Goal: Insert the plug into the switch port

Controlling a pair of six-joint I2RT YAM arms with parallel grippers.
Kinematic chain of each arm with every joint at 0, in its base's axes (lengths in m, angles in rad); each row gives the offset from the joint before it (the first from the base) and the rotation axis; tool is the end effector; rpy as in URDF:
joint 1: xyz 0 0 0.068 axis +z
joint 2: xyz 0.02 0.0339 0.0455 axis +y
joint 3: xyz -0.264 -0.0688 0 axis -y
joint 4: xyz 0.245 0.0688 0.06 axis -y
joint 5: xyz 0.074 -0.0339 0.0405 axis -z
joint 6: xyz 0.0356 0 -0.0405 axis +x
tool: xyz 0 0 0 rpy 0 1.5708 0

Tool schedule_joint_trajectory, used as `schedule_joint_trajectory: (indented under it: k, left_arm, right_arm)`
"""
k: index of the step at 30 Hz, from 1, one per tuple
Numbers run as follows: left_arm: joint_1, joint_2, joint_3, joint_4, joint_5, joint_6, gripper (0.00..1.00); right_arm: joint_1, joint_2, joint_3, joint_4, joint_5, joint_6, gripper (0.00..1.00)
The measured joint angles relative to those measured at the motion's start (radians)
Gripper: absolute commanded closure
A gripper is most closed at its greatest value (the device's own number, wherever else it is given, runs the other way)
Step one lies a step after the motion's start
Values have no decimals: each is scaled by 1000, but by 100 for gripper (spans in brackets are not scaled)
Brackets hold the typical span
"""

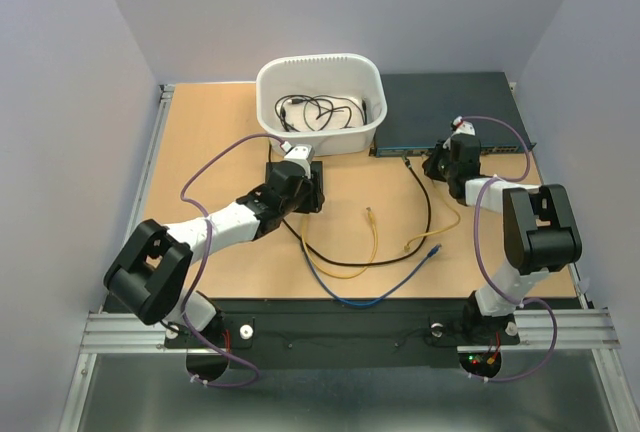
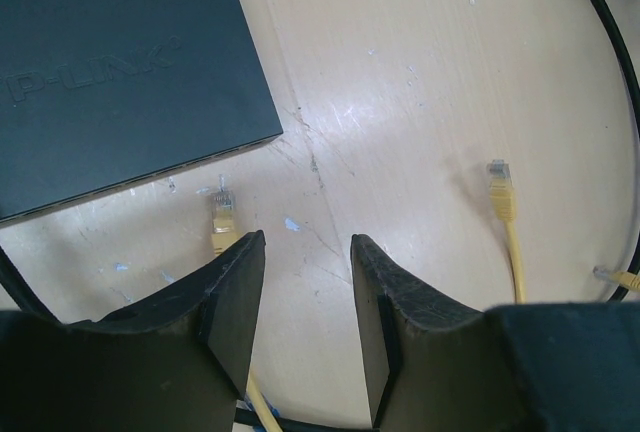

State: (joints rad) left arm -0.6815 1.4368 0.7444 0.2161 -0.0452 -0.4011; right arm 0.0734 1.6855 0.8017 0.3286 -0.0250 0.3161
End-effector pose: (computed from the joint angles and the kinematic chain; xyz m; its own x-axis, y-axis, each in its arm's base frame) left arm 0.2410 -0.1934 0.2147 -0.5613 -0.0469 -0.8263 0.4116 0.8503 -0.3279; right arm 0.3441 0.0262 0.1666 -0.5290 0.2727 -0.8036 0.0736 0.9581 0.2767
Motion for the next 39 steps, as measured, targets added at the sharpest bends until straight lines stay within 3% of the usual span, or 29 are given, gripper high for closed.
schedule_joint_trajectory:
  k: [21, 39]
  left_arm:
    - [-1, 4, 5, 0, 10, 0, 50]
    - [-5, 4, 5, 0, 11, 0, 50]
  right_arm:
    - [0, 76, 58, 20, 19, 2, 100]
    - [0, 150, 144, -90, 29, 6, 99]
